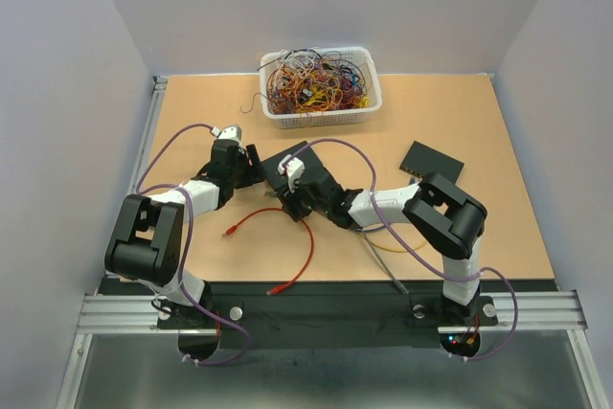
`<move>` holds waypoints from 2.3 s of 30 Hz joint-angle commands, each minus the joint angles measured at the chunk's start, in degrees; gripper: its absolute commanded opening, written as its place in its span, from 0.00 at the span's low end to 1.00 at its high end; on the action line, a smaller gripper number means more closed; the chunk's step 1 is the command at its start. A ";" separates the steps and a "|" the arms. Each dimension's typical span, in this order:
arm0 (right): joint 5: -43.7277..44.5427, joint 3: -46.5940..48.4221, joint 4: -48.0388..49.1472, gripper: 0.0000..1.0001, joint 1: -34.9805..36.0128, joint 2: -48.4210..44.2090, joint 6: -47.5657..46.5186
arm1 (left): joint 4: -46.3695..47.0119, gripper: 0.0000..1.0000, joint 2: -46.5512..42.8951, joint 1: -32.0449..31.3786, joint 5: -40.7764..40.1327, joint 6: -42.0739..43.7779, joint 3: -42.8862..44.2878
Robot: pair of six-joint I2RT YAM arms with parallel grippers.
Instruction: Insert the plug into the switch port
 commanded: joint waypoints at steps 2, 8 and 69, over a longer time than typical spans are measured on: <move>3.52 3.20 2.98 0.60 0.45 0.85 -0.55 | 1.75 0.73 -1.41 -0.13 -0.55 0.11 -0.53; 4.05 5.57 2.54 0.64 0.45 4.46 -0.29 | 2.01 0.73 -1.24 -0.13 -0.37 0.11 -0.44; 1.07 -7.96 15.98 0.01 -0.17 -11.36 12.28 | 13.00 0.65 -21.63 -7.78 6.22 -26.43 -16.17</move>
